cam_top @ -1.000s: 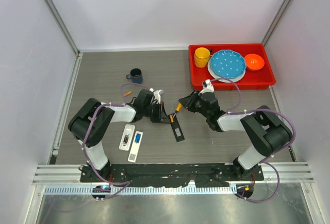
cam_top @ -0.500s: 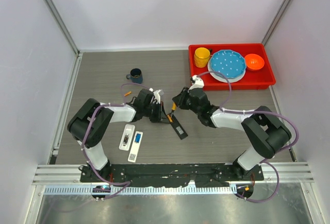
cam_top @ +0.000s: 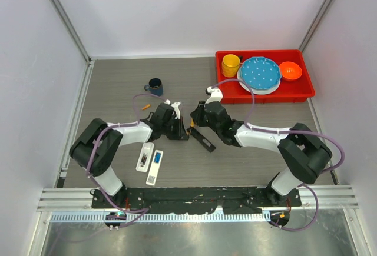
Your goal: Unload the batteries from the remote control
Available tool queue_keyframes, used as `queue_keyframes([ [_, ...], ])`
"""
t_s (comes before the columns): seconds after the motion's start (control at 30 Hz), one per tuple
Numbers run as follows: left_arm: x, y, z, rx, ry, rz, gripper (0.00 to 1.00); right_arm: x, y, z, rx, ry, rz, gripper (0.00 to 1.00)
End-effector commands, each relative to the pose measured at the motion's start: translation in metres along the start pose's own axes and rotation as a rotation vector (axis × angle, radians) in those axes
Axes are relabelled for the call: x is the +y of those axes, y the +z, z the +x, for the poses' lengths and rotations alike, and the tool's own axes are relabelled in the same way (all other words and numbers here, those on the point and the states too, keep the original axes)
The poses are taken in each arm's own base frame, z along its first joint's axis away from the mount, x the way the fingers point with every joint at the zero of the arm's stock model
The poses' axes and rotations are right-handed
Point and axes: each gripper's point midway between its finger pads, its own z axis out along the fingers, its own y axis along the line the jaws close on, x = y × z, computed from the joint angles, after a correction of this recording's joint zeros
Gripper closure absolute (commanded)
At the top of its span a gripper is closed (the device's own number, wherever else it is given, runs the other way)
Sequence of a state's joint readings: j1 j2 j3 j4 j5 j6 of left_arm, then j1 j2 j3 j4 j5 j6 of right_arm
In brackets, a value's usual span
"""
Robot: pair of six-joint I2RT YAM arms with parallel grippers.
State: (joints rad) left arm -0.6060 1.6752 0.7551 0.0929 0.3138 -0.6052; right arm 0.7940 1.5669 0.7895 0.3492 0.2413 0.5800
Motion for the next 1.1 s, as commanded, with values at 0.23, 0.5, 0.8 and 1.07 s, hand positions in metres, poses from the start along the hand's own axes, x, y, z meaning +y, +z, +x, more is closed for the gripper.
queue_keyframes([
  [0.23, 0.013, -0.020, -0.012, -0.123, 0.069, -0.069, 1.00, 0.024, -0.013, -0.025, -0.055, -0.014, -0.039, 0.99],
  [0.5, -0.006, -0.026, -0.017, -0.156, 0.096, 0.030, 0.95, 0.025, -0.020, -0.031, -0.068, -0.017, -0.040, 0.98],
  [0.8, -0.013, -0.050, -0.027, -0.269, 0.152, 0.050, 0.53, 0.025, -0.046, -0.046, -0.109, 0.011, -0.062, 0.99],
  [1.07, -0.020, -0.068, -0.034, -0.305, 0.199, 0.053, 0.26, 0.007, -0.069, -0.044, -0.106, -0.010, -0.024, 0.98],
])
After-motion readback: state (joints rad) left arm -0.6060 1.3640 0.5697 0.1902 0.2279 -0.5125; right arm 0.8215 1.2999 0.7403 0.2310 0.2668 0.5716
